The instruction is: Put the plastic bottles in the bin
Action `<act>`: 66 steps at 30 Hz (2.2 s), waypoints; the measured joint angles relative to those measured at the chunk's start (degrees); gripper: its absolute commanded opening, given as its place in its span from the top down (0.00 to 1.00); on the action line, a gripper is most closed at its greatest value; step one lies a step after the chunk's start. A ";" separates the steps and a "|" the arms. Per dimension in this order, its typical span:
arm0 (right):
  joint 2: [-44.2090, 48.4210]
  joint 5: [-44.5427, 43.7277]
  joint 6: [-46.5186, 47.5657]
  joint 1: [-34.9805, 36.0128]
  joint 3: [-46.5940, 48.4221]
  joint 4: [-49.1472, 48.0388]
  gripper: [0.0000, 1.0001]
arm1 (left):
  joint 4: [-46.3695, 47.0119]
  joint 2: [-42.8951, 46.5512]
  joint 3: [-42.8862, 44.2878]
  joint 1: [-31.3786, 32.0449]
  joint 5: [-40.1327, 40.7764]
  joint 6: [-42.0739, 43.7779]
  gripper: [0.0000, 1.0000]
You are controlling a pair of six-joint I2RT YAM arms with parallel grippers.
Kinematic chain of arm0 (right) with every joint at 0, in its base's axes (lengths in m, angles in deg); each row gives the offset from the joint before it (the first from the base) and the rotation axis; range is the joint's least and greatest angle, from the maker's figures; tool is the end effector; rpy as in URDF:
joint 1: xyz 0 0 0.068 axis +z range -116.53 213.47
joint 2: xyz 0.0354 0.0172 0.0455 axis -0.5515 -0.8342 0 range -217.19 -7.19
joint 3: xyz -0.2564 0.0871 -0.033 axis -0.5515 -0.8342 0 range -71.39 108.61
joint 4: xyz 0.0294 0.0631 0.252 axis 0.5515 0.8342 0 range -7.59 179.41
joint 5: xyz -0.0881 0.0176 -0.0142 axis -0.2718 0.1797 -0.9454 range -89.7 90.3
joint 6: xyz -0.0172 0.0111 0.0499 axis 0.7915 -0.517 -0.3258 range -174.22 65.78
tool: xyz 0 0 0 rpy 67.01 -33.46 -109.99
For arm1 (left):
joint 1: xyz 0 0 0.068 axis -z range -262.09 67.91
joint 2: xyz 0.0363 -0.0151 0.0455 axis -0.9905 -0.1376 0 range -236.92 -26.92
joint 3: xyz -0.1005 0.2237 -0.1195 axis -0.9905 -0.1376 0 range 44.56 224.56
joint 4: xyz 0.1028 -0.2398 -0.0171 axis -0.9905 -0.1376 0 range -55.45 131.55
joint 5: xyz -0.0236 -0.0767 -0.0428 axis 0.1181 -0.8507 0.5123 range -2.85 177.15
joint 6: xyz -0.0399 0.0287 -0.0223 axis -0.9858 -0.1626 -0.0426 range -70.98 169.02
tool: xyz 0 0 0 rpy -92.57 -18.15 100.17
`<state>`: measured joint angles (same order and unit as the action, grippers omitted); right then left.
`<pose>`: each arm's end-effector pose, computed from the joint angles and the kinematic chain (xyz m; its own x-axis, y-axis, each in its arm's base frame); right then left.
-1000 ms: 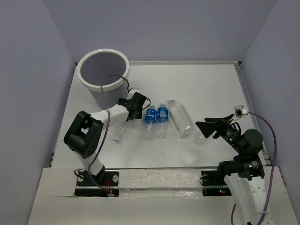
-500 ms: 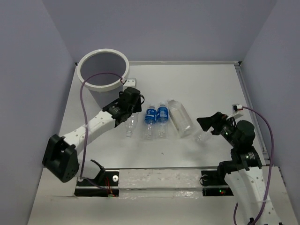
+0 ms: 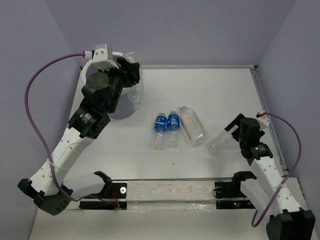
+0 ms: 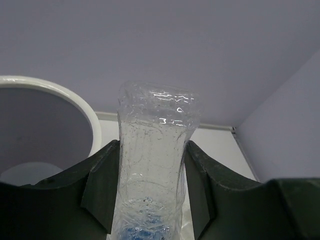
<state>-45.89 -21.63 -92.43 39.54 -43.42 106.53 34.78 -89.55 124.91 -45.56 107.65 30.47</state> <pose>0.1543 0.0031 0.2307 -0.3187 0.5431 -0.7768 0.5138 0.7877 0.3399 0.1835 -0.1204 0.5000 0.0554 -0.4117 -0.9096 0.3154 0.8716 -0.3752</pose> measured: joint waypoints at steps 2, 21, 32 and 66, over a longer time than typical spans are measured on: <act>-4.52 -1.53 -0.26 0.00 1.16 -0.24 0.01 | 0.90 -0.92 3.13 -1.16 1.46 1.18 0.53; -29.86 -1.25 -4.94 0.00 4.04 -7.93 0.33 | 14.16 -13.99 8.39 -25.64 4.61 3.13 0.54; -22.03 -2.49 -5.95 0.00 1.84 -9.31 0.62 | 25.83 -21.07 -2.05 -28.11 5.11 4.61 0.22; -49.72 8.44 20.24 41.27 68.72 -26.86 0.60 | 8.70 24.59 -42.91 -23.63 -36.59 -12.87 0.01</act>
<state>-95.61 -13.20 -72.19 80.80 25.30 79.67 43.48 -64.96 82.01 -69.19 71.06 17.60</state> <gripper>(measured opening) 0.530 0.989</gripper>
